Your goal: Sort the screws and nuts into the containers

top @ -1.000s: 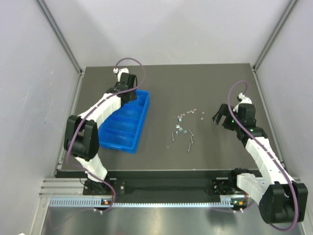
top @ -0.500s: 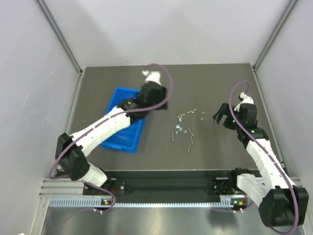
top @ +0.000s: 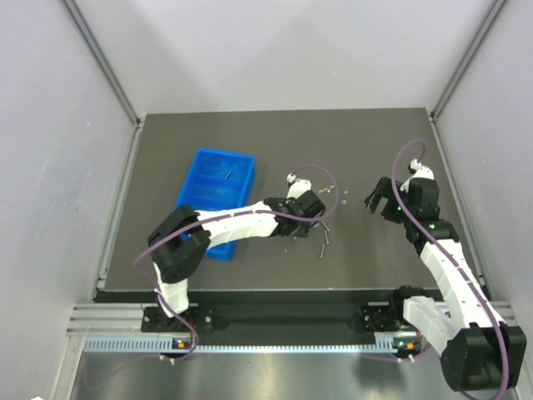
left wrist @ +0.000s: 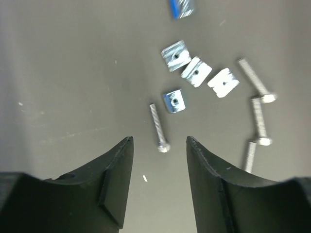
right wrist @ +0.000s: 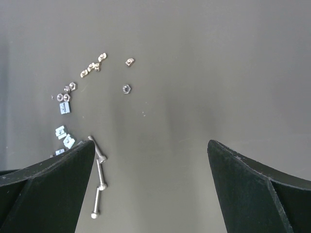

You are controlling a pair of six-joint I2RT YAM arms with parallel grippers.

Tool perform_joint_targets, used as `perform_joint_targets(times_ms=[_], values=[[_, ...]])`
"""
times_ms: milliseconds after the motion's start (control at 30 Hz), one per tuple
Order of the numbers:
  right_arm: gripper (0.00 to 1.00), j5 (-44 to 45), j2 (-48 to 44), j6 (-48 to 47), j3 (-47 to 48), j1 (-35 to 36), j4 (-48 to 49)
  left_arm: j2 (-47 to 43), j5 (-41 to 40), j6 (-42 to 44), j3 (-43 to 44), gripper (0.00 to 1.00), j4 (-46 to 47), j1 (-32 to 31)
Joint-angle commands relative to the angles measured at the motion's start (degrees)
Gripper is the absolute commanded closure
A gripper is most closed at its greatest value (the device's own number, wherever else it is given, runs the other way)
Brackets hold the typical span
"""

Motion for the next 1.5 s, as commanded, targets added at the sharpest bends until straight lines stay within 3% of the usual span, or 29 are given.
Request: perform_joint_targets(times_ms=[0,267,500,700,767,867,1033,1167,1467], values=[[0.00,0.74,-1.45,-0.05,0.01,0.53,0.25,1.31,-0.95,-2.43,1.88,0.48,-1.13,-0.19],[0.00,1.10,-1.37,0.04,-0.26,0.53,0.16,3.42,-0.60,-4.36,-0.85,0.57,-0.26,-0.27],[0.00,1.10,-0.75,0.04,0.09,0.53,0.07,6.06,0.11,-3.66,-1.11,0.59,0.71,-0.27],[0.00,1.18,-0.93,0.04,0.27,0.53,-0.10,7.38,-2.17,-3.48,-0.94,0.79,-0.68,0.16],[0.00,1.27,-1.10,0.13,0.18,0.53,-0.10,7.03,-2.79,-2.78,-0.94,0.94,-0.95,0.86],[0.00,1.45,-1.28,0.04,0.27,0.53,-0.28,4.40,-3.49,-0.76,-1.55,1.00,-0.43,2.80],[0.00,1.36,-1.37,0.04,0.71,0.44,-0.19,-5.96,-3.15,5.21,0.03,0.98,2.29,7.98],[0.00,0.66,-0.75,1.01,0.53,0.53,1.65,-11.59,2.99,6.27,-0.41,0.97,8.01,19.90],[0.00,0.30,1.44,1.18,2.03,0.53,2.10,-9.60,-2.35,7.51,0.38,0.97,13.81,31.00]])
